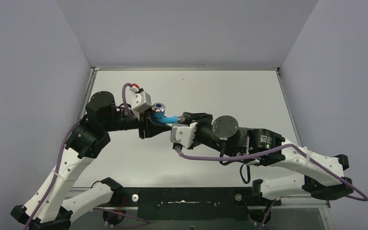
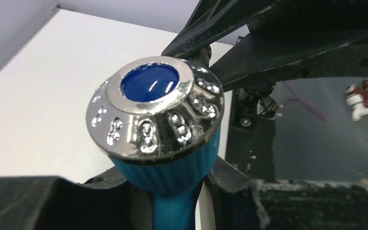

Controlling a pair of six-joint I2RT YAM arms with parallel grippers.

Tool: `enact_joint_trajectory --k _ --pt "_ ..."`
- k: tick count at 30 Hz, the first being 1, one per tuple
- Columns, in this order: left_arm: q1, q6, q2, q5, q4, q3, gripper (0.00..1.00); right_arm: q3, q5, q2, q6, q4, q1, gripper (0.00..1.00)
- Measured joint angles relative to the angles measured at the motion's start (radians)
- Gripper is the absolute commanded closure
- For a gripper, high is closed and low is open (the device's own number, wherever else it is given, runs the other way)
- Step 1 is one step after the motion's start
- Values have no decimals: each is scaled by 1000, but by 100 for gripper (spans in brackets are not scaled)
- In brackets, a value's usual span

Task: Install the water faucets
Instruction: Screw the water faucet onto the adaptor.

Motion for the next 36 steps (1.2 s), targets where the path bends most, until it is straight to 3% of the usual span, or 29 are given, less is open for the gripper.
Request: enact_joint_trajectory --k 6,14,28,30,32,36 --pt "-6 203 -6 0 7 -21 100 37 -104 11 170 -62 -60 100" --pt "-6 418 -64 -3 77 -112 100 87 -406 39 389 -129 -214 100" --pt "-6 503 -104 26 161 -145 100 135 -811 70 645 -155 -412 100" --pt "-7 503 -104 30 169 -145 100 135 -849 70 678 -150 -431 94" --pt "-7 503 -105 34 175 -145 100 137 -879 72 705 -146 -448 77" --pt "-6 497 -115 35 190 -149 100 138 -912 69 743 -130 -467 54"
